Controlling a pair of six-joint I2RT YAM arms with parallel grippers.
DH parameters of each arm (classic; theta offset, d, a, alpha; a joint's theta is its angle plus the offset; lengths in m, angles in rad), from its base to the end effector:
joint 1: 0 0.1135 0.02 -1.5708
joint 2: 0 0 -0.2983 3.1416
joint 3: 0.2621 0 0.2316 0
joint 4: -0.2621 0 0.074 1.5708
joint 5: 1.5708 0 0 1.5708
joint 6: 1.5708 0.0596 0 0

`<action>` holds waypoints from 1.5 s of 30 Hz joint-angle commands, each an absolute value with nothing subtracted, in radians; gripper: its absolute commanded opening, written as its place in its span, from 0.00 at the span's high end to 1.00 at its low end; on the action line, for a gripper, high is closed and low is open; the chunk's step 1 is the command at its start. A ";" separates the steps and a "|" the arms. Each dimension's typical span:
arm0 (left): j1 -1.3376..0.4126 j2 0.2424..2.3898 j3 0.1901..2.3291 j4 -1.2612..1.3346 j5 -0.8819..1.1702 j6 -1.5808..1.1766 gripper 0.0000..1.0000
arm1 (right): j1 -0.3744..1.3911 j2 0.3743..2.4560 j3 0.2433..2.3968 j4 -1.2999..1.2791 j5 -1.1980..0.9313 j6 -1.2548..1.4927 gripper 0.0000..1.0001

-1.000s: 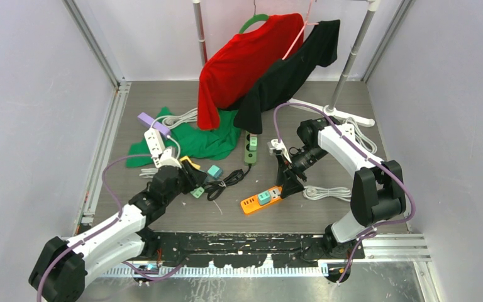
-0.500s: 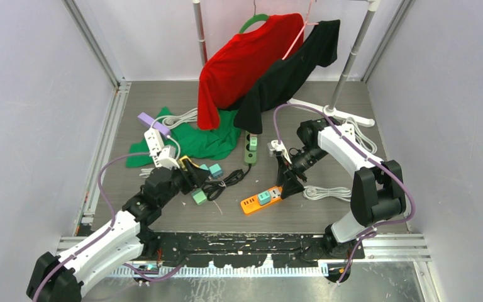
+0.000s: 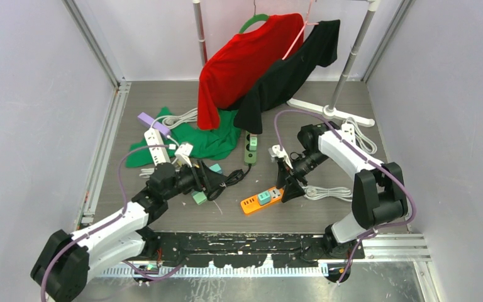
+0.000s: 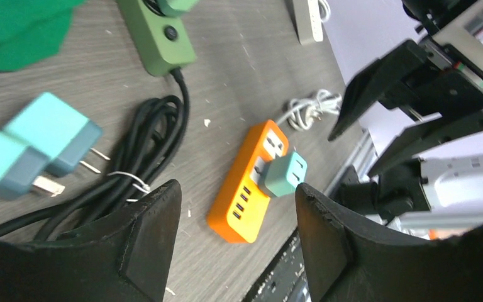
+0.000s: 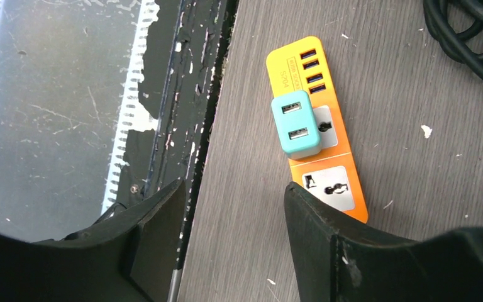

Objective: Pull the plug off the socket
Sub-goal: Place the plug at the center of the board, then remove the plug from the socket.

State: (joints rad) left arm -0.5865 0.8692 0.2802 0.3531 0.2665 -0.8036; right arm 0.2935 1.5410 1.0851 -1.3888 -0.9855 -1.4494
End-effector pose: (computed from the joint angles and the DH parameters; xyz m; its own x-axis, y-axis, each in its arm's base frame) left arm 0.1368 -0.1097 0.2362 -0.6730 -0.3866 -0.6306 0.3785 0.5525 -0.7426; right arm 0.1861 0.1082 0.2641 -0.1672 -0.6234 -0.7638 -0.9080 -0.2045 0.3657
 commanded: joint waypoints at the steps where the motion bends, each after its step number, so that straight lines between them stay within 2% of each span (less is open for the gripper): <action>1: -0.595 0.946 0.291 0.587 0.467 -0.788 0.33 | 0.298 1.476 1.053 -1.321 -1.011 -1.498 0.36; 4: -0.661 0.994 0.296 0.653 0.458 -0.730 0.31 | 0.307 1.422 1.000 -1.210 -1.007 -1.464 0.34; 9: -0.885 1.022 0.303 0.654 0.314 -0.427 0.27 | 0.356 1.298 0.884 -0.898 -0.963 -1.241 0.26; 12: -0.956 1.029 0.289 0.673 0.276 -0.271 0.26 | 0.396 1.279 0.840 -0.767 -0.909 -1.140 0.24; 18: -1.034 1.056 0.265 0.688 0.209 -0.066 0.24 | 0.496 1.317 0.825 -0.676 -0.838 -1.090 0.23; 22: -1.053 1.120 0.271 0.716 0.188 -0.035 0.23 | 0.547 1.339 0.822 -0.641 -0.800 -1.061 0.24; 24: -1.055 1.165 0.273 0.758 0.188 -0.034 0.23 | 0.568 1.353 0.821 -0.638 -0.787 -1.061 0.28; 33: -1.060 1.458 0.314 0.986 0.205 -0.052 0.23 | 0.595 1.381 0.837 -0.689 -0.778 -1.119 0.62; 39: -1.064 1.605 0.341 1.115 0.211 -0.084 0.24 | 0.597 1.390 0.848 -0.731 -0.792 -1.158 0.73; 45: -1.076 1.668 0.367 1.121 0.169 -0.082 0.27 | 0.597 1.404 0.864 -0.776 -0.812 -1.192 0.81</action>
State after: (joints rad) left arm -1.0657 1.6440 0.3321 1.0050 0.2008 -0.0818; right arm 0.5900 1.3869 0.8330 -0.7101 -0.7895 -1.1545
